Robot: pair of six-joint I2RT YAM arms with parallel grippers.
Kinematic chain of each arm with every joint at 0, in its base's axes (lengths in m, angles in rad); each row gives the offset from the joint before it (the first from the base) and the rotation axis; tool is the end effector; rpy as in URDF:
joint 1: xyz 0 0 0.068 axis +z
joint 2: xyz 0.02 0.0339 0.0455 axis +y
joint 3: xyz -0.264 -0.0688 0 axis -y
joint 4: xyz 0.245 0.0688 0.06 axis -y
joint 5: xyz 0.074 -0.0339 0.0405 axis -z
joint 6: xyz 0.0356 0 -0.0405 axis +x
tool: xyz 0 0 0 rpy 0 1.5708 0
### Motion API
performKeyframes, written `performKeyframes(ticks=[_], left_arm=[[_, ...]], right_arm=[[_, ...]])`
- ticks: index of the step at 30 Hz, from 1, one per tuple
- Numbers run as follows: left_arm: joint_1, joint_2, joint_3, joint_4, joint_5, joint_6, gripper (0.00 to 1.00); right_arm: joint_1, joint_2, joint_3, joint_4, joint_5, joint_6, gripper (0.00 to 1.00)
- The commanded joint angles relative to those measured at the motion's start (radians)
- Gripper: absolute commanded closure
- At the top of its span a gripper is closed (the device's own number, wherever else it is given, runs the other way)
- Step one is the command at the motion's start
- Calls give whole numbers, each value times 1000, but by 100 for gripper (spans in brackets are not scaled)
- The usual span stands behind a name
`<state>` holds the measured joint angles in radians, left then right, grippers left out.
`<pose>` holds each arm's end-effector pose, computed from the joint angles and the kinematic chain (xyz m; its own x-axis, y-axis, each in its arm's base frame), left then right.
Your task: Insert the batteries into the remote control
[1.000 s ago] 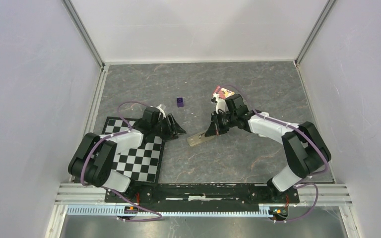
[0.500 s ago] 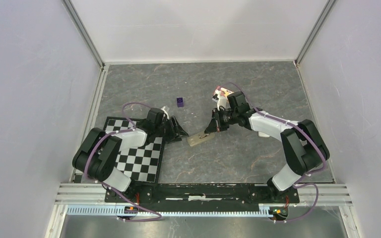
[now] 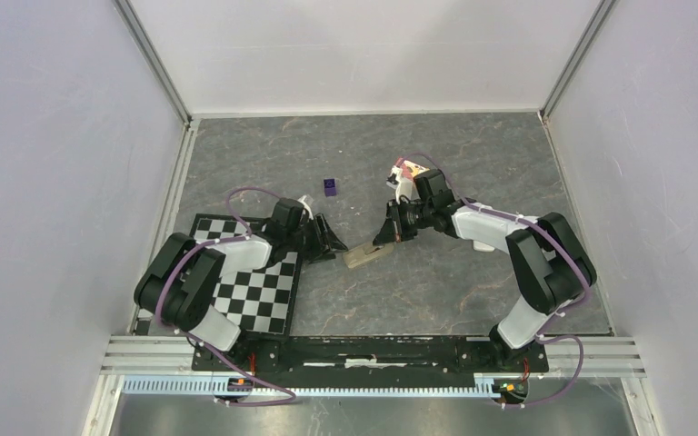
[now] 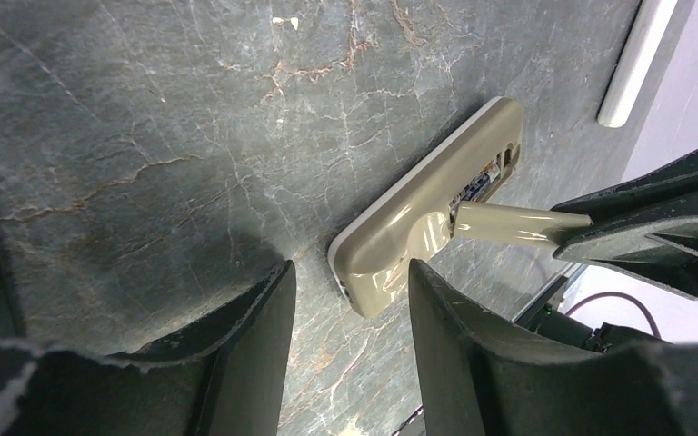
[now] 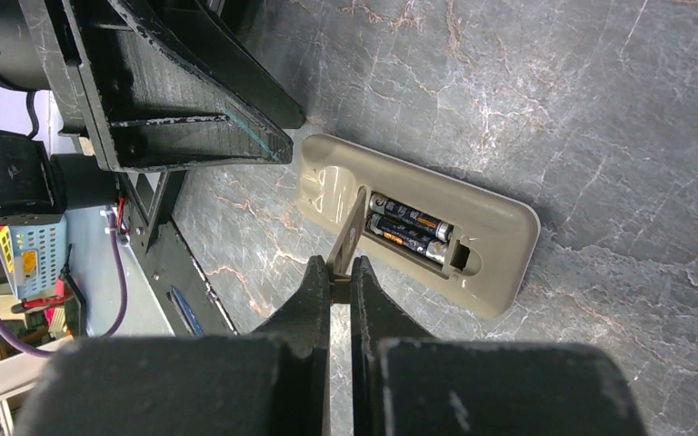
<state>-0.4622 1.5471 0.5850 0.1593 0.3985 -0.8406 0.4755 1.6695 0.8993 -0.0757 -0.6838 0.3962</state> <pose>0.2420 -0.1360 0.1339 -0.9154 -0.3111 -0.2554 -0.0446 0.7090 -0.7038 0.2840 0.1715 0.1726 -0.8946 -0.1242 -0.4292 -0.4141 0.5911 0.6922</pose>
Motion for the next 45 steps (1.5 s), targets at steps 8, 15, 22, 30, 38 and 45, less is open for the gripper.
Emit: performKeyframes(ticks=[8,15,22,30,38,45], left_arm=[[-21,30,34,2,-9,-20,47],[-31,54,47,1,6,-34,51],[-44,72,60,-8,0,-36,53],[-50,68,78,-71,-46,-2,54],[-55,74,92,-112,-79,12,56],[-57,72,94,-116,-87,15,55]], right_arm=[[-5,22,-15,50,-41,-2,100],[-5,23,-32,55,-59,-13,100],[-5,-7,-31,65,-40,3,100],[-5,-24,-23,68,-47,29,100],[-5,-31,-45,68,-48,30,100],[-4,-40,-48,68,-48,27,100]])
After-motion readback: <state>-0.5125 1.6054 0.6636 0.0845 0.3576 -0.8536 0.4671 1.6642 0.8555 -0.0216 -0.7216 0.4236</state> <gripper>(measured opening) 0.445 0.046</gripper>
